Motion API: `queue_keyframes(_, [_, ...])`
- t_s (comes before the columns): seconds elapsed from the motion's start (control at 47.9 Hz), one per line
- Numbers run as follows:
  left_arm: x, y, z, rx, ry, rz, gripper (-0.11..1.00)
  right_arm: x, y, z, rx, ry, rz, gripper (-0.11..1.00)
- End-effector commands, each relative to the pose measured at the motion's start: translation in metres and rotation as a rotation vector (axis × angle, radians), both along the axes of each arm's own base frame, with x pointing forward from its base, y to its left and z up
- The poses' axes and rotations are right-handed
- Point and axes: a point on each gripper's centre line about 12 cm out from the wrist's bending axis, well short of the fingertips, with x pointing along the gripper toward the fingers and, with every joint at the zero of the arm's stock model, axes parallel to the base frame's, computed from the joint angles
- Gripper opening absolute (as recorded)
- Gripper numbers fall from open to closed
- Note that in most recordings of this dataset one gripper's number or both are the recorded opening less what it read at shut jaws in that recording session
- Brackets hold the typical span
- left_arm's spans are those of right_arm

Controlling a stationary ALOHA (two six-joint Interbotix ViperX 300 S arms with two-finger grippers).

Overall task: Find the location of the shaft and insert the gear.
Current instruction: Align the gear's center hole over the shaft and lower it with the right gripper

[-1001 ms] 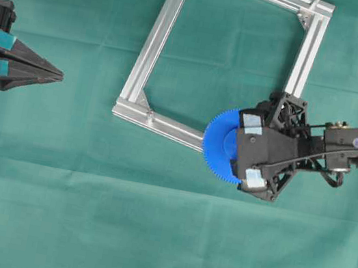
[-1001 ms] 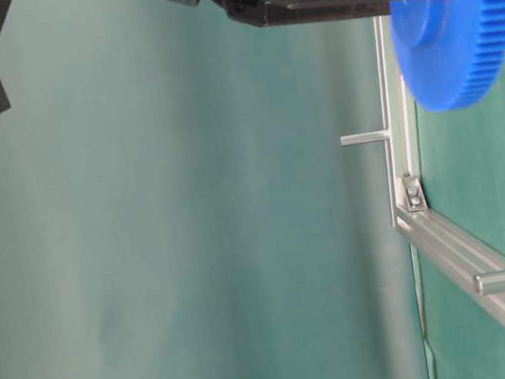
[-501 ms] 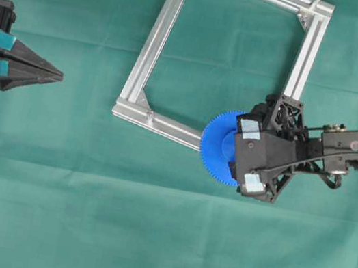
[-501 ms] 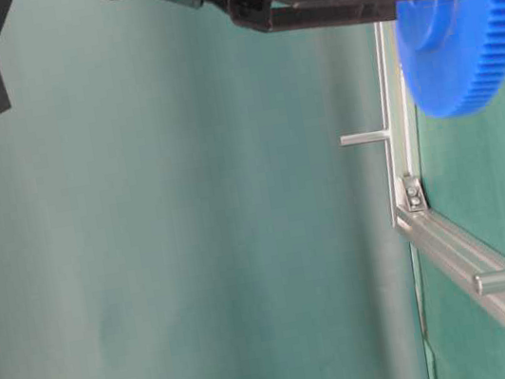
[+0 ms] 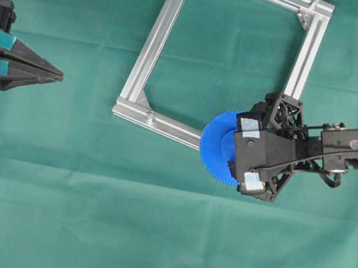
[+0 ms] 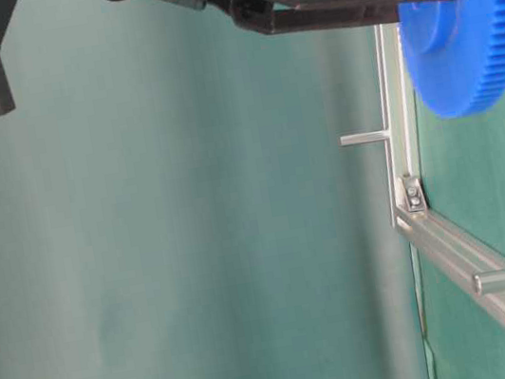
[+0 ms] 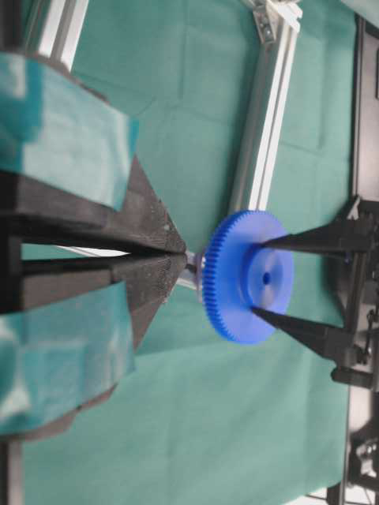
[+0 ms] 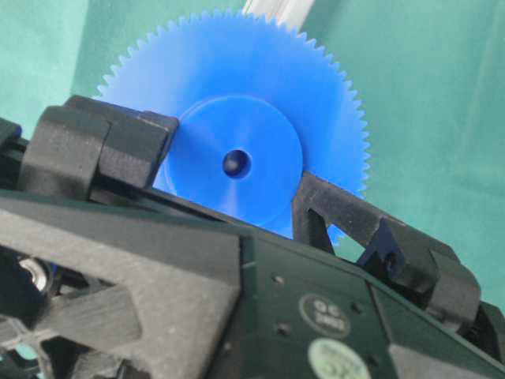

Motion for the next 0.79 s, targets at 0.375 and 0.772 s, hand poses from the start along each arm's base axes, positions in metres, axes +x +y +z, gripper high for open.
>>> queue_keyframes(0.375, [0.003, 0.0, 0.011, -0.002, -0.026, 0.002, 0.01, 0.003, -0.007, 0.007, -0.001, -0.025, -0.018, 0.7])
queue_keyframes(0.772, [0.003, 0.0, 0.011, -0.002, -0.026, 0.002, 0.01, 0.007, -0.006, -0.009, 0.003, -0.001, -0.014, 0.7])
